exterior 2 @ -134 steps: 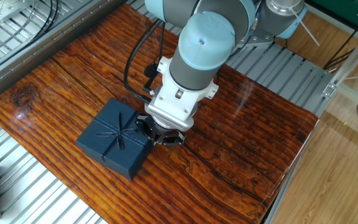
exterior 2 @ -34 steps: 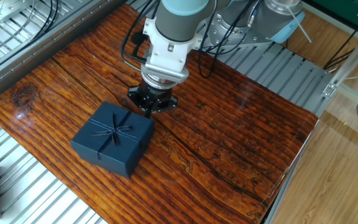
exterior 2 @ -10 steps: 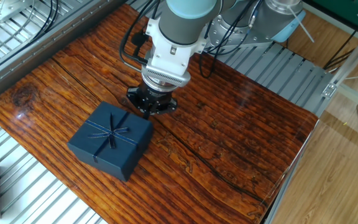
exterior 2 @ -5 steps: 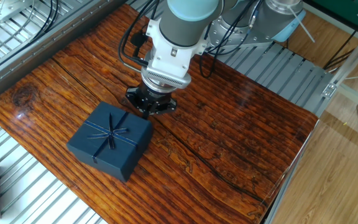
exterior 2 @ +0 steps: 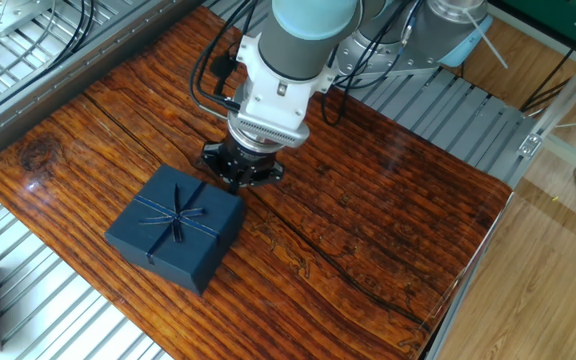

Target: Slide the outer casing onto the gift box

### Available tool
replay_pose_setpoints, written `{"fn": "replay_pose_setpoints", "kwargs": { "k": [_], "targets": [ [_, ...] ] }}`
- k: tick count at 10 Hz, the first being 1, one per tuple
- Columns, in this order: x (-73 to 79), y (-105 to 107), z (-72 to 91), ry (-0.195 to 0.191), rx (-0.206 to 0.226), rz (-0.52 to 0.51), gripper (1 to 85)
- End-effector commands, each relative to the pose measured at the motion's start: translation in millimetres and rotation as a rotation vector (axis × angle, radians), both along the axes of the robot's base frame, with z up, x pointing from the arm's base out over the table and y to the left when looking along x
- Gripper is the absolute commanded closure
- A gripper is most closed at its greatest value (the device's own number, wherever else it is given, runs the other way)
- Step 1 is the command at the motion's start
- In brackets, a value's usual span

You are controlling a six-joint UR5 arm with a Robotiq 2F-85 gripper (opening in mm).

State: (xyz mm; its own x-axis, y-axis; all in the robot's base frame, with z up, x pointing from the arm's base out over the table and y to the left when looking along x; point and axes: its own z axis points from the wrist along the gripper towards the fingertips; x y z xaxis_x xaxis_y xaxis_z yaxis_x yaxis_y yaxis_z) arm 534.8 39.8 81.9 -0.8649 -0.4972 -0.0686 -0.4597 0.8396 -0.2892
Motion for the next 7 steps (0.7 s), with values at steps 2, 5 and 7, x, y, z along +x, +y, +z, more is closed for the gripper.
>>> {"fn": "replay_pose_setpoints", "kwargs": {
  "k": [2,5,7],
  "targets": [
    [3.3,0.4,1.8,-0.010,-0.005,0.004,84.7],
    [7.6,-1.4,5.2,-0.018,-0.026,0.017,84.7],
    [8.3,-0.3,5.4,-0.018,-0.025,0.017,84.7]
  ]
}}
